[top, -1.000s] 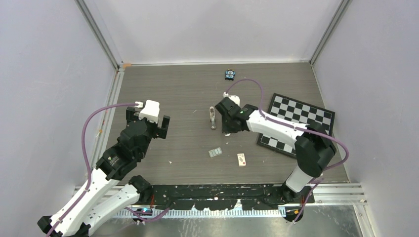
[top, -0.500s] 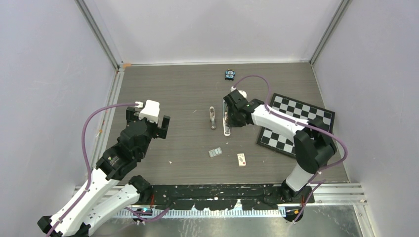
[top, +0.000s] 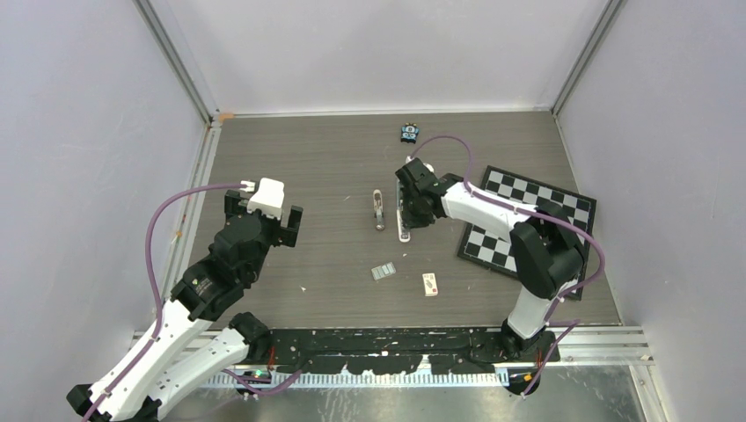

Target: Load the staples into the stapler

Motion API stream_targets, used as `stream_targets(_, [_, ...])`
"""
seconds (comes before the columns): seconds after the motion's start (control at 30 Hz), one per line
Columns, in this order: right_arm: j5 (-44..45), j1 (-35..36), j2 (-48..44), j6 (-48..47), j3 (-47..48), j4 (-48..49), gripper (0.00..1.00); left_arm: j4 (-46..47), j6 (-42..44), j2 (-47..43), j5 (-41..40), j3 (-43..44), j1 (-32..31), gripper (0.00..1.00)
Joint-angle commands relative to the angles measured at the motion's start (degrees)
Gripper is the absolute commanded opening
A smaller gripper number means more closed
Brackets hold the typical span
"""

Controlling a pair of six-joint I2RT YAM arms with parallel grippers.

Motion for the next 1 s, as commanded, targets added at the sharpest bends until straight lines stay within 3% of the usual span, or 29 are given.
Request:
stream_targets(0.0, [-1.04, -0.45, 0.0, -1.31, 2.94, 0.07, 0.21, 3.18, 0.68, 0.14, 0.26, -0.25, -0.13, 1.0])
stream_targets(0.97, [-1.87, -0.48, 2.03, -1.57, 4.49, -0.45, 0.21, 3.35, 0.93, 0.48, 0.27, -0.25, -0.18, 1.0])
